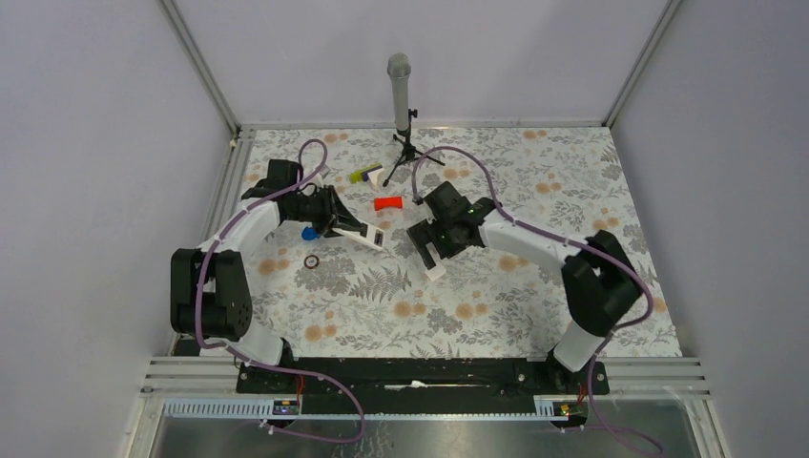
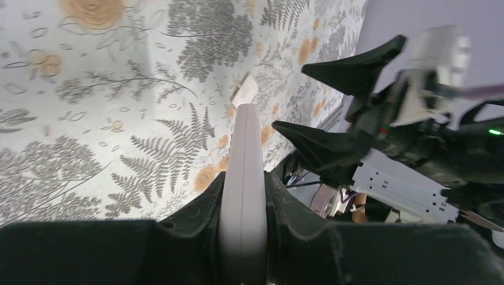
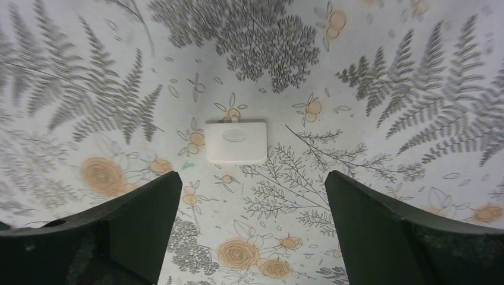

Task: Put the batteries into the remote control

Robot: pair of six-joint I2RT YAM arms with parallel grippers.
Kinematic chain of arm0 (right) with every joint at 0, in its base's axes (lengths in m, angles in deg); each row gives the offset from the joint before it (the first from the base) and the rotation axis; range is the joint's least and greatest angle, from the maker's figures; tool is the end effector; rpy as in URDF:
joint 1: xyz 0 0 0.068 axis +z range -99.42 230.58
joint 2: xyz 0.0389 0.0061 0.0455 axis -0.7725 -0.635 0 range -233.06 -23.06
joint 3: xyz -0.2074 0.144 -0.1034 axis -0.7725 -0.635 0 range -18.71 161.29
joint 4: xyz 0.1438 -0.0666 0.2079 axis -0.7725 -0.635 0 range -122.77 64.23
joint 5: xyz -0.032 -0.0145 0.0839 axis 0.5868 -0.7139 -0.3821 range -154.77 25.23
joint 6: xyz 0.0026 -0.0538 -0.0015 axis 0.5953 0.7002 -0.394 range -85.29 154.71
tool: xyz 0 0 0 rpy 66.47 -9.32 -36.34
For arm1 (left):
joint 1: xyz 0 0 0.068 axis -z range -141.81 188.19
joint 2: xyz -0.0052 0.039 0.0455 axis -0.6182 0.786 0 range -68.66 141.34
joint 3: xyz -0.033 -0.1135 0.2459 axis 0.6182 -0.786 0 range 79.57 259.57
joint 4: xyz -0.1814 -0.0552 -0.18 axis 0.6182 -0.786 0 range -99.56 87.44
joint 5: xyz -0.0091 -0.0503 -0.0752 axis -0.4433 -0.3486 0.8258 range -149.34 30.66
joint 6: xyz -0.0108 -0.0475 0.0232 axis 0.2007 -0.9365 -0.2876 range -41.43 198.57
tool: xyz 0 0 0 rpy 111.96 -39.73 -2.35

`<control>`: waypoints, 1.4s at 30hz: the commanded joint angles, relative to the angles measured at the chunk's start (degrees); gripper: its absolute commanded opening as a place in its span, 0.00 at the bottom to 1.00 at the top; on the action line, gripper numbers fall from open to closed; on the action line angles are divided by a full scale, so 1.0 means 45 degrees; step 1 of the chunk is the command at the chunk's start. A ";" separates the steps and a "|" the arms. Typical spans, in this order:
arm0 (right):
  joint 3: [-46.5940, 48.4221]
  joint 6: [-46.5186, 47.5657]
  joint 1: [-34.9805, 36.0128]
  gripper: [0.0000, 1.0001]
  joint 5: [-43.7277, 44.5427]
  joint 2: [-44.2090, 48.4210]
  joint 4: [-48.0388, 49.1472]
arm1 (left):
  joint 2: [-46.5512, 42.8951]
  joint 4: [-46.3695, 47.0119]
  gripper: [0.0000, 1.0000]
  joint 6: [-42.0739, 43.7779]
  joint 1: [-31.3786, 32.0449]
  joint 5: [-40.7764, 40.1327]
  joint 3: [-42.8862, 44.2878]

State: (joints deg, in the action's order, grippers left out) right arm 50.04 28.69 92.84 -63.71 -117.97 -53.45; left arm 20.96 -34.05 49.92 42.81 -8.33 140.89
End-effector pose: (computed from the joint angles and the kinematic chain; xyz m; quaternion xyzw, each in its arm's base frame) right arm 0.2621 0.2373 0.2339 -0.2929 0.9043 0.1189 0.2868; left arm 0.3077 -0.0528 0.2309 -0.0716 0.8756 -0.4656 0.1063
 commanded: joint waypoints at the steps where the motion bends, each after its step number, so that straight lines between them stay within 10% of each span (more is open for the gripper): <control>1: 0.0125 0.0193 0.0084 0.98 0.0328 -0.1022 -0.0503 | -0.0988 0.1013 0.00 -0.0523 -0.0625 -0.0509 -0.0570; 19: 0.0722 0.0785 0.0910 0.85 0.0360 -0.2877 -0.0800 | -0.0801 0.1137 0.00 -0.0568 -0.1008 -0.0069 -0.0707; 33: 0.0990 0.0348 0.0941 0.49 0.0550 -0.3302 -0.1006 | -0.0736 0.1152 0.00 -0.0549 -0.1008 0.0077 -0.0638; 42: 0.1256 0.0699 0.0921 0.46 0.1348 -0.1518 -0.0975 | -0.0544 0.1401 0.00 -0.0434 -0.0467 0.0747 -0.0585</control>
State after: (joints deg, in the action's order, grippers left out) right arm 52.73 30.88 96.58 -60.12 -131.50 -56.90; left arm 18.69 -30.81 47.41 38.79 -8.62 137.04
